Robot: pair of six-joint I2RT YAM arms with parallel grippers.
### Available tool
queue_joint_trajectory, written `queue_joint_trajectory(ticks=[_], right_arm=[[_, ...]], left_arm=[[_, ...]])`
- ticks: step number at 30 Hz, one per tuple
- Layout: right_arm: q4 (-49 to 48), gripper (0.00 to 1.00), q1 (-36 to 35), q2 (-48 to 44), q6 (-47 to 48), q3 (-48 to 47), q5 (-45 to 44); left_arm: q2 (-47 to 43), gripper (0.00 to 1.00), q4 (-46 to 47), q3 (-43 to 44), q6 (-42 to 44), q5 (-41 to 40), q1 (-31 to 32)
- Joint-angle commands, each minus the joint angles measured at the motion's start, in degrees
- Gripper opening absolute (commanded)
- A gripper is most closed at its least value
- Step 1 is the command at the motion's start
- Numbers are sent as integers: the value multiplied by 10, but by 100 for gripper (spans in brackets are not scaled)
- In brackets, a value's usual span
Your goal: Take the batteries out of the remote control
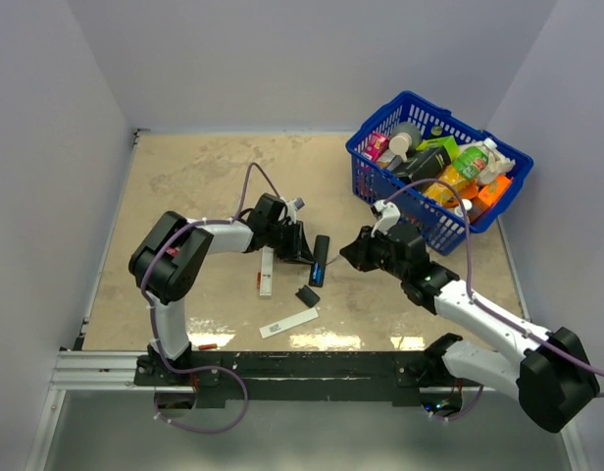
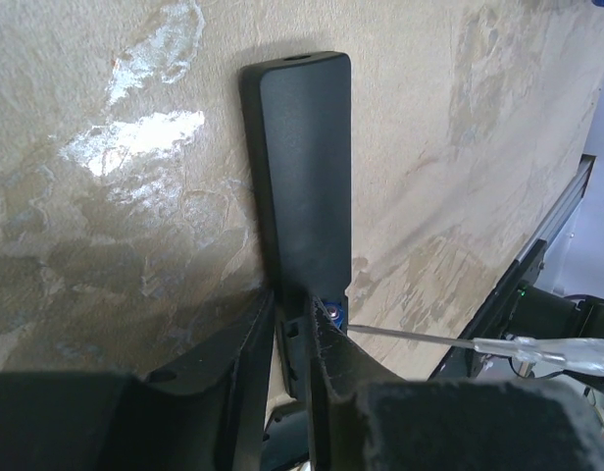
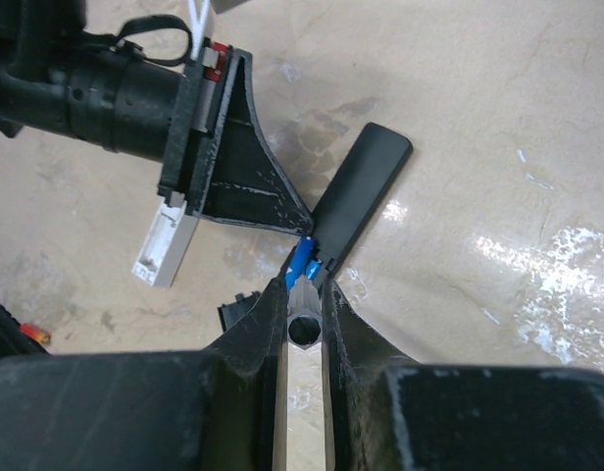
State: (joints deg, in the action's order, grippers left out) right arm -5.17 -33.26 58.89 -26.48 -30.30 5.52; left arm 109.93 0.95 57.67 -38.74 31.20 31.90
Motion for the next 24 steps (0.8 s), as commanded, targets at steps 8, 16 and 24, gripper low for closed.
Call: queue_joint_trajectory(ticks=[8, 16, 24], right_arm=[[-40, 0, 0, 51, 13, -20, 1], [-66, 0, 1, 73, 6, -20, 3], [-84, 0, 1, 64, 3, -22, 15]], left_arm=[[8, 25, -38, -30, 3, -37, 3], [9, 25, -30, -38, -3, -33, 4], [1, 25, -27, -44, -11, -35, 4]])
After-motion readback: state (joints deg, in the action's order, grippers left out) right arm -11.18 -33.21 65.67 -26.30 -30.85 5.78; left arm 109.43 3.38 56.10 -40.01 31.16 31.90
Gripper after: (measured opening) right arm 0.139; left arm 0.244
